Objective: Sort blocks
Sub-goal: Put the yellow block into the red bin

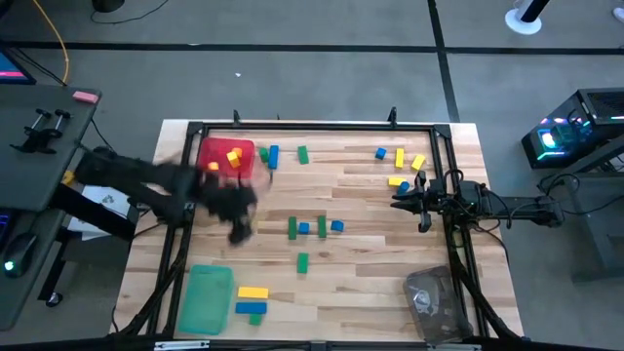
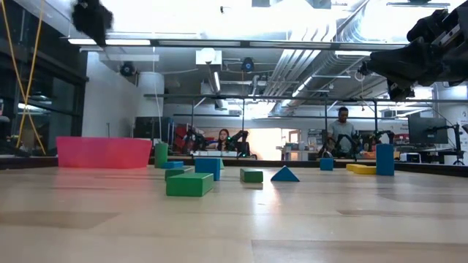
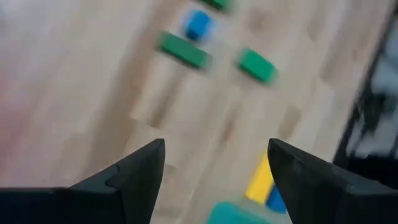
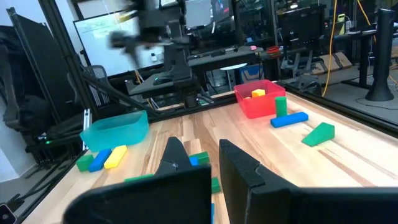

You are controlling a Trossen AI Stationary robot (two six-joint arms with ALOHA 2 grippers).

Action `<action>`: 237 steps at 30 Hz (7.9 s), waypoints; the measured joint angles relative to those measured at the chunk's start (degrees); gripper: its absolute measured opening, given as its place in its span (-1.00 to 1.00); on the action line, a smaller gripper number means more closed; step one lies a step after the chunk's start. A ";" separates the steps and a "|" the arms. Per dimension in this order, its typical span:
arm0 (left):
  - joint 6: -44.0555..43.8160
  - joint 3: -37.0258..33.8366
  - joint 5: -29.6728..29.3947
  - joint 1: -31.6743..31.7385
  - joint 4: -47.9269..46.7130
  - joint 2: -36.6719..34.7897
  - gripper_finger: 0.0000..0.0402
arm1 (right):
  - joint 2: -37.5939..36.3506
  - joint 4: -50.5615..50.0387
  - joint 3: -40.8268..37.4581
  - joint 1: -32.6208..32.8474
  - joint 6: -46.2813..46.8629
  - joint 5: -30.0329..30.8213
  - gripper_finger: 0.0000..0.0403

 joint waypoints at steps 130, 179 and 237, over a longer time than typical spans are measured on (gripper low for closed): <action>12.55 -3.37 28.92 31.97 66.42 2.71 0.02 | 1.78 31.77 0.00 -0.01 22.92 27.27 -1.00; 24.31 -3.41 10.65 36.08 60.39 -8.31 0.02 | 69.70 -41.85 33.85 -43.30 58.56 20.46 -0.20; 89.51 -3.41 9.38 19.79 64.43 17.39 0.02 | 61.49 3.86 36.16 -9.42 46.69 -29.31 -1.00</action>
